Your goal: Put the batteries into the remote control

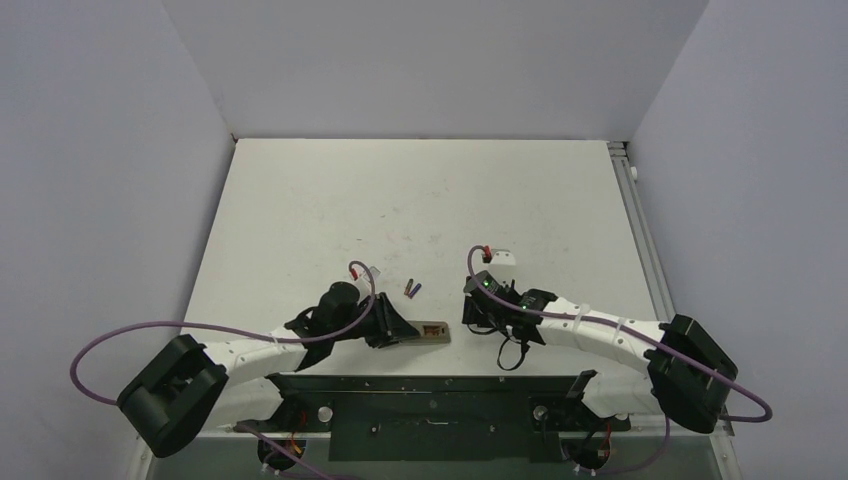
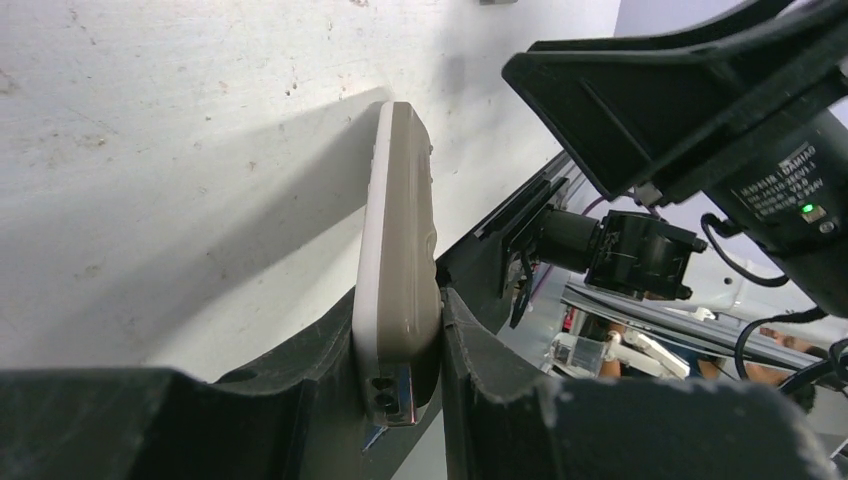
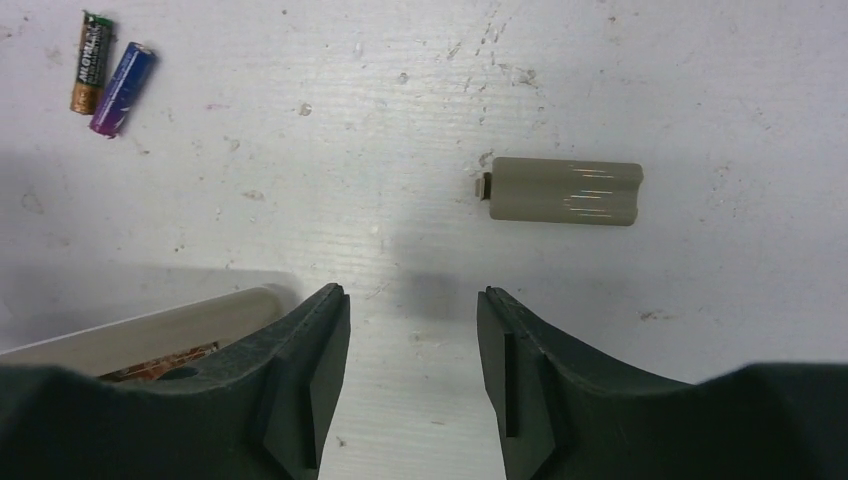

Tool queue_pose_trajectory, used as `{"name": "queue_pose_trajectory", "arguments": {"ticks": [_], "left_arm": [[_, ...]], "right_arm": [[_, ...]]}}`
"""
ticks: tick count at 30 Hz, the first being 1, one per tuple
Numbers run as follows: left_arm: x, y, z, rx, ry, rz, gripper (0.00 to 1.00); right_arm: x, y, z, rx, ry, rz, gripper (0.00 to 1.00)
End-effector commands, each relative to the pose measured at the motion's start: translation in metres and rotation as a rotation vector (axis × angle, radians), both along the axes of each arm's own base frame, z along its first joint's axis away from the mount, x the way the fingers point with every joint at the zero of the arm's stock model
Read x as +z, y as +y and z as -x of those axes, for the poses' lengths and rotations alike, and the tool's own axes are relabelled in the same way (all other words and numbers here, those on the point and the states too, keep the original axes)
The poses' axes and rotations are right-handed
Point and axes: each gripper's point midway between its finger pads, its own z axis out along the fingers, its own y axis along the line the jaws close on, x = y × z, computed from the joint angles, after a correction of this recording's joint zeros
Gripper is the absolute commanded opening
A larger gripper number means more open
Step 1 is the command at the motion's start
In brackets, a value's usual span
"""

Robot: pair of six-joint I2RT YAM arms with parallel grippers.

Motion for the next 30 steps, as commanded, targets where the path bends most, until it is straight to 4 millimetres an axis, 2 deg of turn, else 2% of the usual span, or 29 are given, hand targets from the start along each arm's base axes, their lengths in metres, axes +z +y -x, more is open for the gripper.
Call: {"name": "queue_pose_trajectory", "arguments": {"ticks": [1,10,13,19,30], "left_arm": [[0.021,-0.018,-0.011,-0.027,-0.062,0.072,0.15],[0.004,-0.019,-0.013,-0.035,-0.034,0.021,0.32],[-0.003,-0.014,-0.015,-0.026,-0.029,-0.028,0.46],[-0.004,-0.007,-0.019,-0.021,-0.047,-0.098,0.58],[-0.013,0.009,-0.023,0.004,-0.03,-0.222,0.65]], "right_arm": [[0.019,0.006,0.0,0.008,-0.041,-0.044,0.5],[0.023,0.003,0.006,0.029,-0.042,-0.039,0.57],[0.025,0.002,0.006,0.035,-0.044,-0.038,0.59],[0.03,0.002,0.006,0.046,-0.052,-0.035,0.62],[0.043,0.004,0.005,0.08,-0.057,-0.021,0.63]]}}
